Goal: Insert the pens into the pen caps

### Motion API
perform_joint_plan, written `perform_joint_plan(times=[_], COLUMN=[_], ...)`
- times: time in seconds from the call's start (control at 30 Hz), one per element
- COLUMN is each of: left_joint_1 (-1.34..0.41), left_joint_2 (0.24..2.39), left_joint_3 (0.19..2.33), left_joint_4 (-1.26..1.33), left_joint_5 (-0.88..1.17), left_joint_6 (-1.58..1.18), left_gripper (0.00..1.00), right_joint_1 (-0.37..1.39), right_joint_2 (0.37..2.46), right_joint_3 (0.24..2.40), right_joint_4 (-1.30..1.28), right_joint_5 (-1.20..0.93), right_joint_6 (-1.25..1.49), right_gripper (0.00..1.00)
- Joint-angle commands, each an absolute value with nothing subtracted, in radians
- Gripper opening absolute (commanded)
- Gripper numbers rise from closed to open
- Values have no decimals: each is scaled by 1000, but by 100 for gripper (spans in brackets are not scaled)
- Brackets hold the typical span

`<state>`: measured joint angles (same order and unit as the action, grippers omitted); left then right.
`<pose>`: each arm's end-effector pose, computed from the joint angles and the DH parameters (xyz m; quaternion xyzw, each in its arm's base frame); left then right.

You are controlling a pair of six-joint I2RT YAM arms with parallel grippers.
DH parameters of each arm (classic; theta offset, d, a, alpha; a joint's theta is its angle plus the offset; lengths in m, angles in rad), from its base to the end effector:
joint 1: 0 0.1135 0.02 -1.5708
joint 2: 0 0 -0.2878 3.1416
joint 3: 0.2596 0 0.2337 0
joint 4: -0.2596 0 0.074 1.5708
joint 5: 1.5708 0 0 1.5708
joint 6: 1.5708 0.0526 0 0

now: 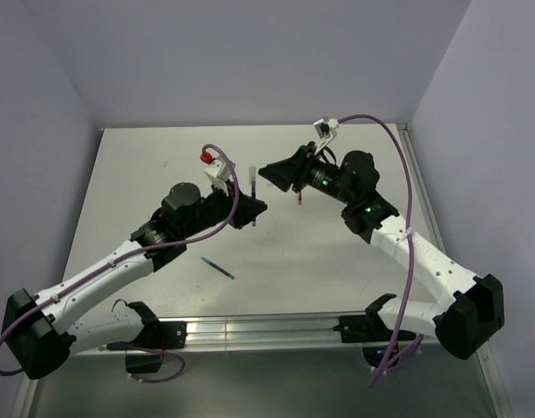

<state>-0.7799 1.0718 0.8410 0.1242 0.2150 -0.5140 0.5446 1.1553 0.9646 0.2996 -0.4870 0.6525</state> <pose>0.1631 -0.1771 0.3596 0.1691 0.7234 -0.4643 0.4822 0.2069 0.1541 0.4060 -0.1443 0.6566 0.5401 0.5063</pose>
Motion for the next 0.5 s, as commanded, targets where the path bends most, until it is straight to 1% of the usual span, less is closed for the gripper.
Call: perform_joint_plan(times=[0.0,0.37,0.47], left_joint_1=[-782,-784,-782], left_joint_2=[1080,1109,1115], left_joint_3=[853,862,864], left_joint_4=[186,189,198], left_joint_5=[281,305,308], left_joint_6=[-520,-525,-528], left_gripper=[0,0,0], right_joint_1=[538,545,549], right_joint_2=[1161,1195,1195], right_joint_3=[1020,1035,1034], right_joint_4=[348,359,359], right_joint_5=[-518,-563,-565], right_joint_6=[641,657,655], right_gripper=[53,52,49])
